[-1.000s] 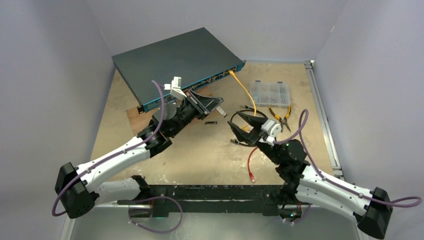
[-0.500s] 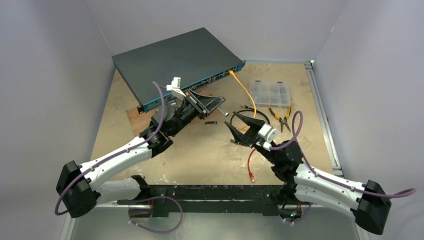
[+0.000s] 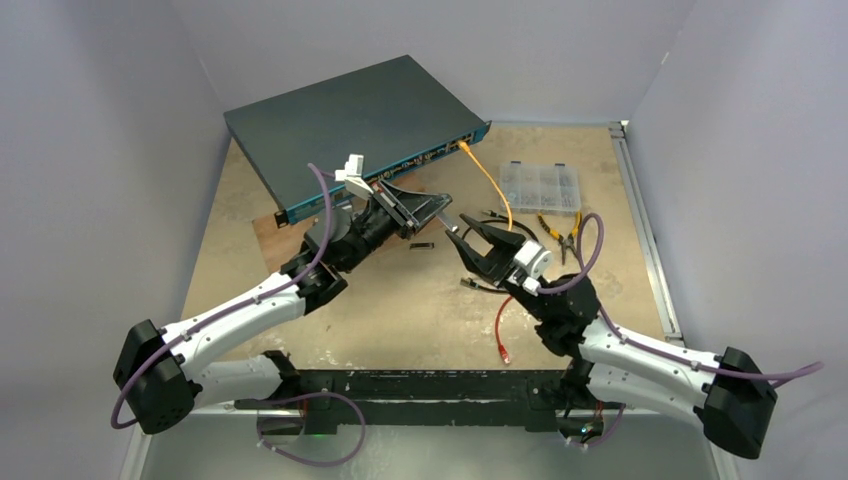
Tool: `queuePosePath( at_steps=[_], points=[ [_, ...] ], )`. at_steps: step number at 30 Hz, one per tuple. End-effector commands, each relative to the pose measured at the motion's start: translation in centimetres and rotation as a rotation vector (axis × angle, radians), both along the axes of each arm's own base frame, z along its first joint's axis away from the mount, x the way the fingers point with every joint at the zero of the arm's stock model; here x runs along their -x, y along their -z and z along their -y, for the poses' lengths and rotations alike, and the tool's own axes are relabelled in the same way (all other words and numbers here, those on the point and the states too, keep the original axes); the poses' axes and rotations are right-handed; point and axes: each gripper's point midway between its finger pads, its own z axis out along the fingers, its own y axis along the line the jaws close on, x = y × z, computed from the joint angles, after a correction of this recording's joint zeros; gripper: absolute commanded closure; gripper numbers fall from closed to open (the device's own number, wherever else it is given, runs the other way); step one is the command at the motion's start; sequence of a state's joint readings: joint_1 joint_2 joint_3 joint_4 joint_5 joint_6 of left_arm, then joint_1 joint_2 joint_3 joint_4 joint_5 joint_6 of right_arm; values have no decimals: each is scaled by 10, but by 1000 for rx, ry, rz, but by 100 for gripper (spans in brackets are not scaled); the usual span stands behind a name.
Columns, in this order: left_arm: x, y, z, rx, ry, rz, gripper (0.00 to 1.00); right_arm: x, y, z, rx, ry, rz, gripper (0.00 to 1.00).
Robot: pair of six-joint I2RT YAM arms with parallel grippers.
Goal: Insert the plug into the switch port
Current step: Adjust the plug.
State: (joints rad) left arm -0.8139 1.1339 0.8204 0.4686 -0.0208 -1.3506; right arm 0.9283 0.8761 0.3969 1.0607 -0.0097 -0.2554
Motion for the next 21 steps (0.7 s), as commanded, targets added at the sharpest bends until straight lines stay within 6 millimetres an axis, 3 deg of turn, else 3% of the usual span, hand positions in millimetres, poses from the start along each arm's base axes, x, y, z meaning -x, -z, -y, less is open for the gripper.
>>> queuePosePath(
  at_steps=[1,12,16,21],
  points=[
    [3,-14,-1,49,14,38,100,0,-28,7,-65,22,49,61],
    [2,-15,0,53,14,37,100,-3,-24,2,-49,17,36,68],
    [3,-15,0,53,15,36,100,-5,-23,0,-41,16,28,78],
    [3,-16,-1,38,12,43,100,-8,-21,-2,-35,20,2,100]
  ],
)
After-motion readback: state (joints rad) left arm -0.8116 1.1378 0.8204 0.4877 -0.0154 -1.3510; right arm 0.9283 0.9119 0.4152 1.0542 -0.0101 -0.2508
